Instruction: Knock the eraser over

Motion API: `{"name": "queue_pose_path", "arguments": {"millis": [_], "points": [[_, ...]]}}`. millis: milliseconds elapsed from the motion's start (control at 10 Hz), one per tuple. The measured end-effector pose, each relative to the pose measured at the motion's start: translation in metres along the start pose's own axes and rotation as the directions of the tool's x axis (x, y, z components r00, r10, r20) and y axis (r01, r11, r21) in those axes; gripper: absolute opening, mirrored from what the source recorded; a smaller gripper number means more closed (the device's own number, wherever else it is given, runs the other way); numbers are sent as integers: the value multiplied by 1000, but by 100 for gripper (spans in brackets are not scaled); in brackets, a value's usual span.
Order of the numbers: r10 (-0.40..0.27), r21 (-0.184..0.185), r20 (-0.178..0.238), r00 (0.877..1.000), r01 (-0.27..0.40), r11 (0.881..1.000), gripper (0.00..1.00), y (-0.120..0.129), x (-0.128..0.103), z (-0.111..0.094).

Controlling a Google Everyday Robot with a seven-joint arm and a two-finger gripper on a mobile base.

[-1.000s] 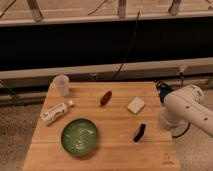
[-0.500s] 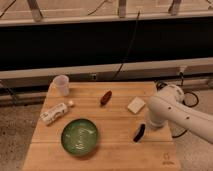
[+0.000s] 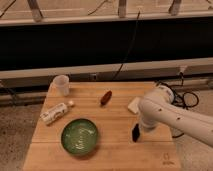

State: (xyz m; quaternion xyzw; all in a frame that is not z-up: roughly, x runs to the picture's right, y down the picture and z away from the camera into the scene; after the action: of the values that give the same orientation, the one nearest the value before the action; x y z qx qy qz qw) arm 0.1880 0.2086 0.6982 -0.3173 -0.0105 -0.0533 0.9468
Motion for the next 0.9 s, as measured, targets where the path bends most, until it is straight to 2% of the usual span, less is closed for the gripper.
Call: {"name": "queue_pose_path", "arguments": {"millis": [900], "points": [[-11, -17, 38, 999, 11, 1000, 0, 13, -14, 0]]}}
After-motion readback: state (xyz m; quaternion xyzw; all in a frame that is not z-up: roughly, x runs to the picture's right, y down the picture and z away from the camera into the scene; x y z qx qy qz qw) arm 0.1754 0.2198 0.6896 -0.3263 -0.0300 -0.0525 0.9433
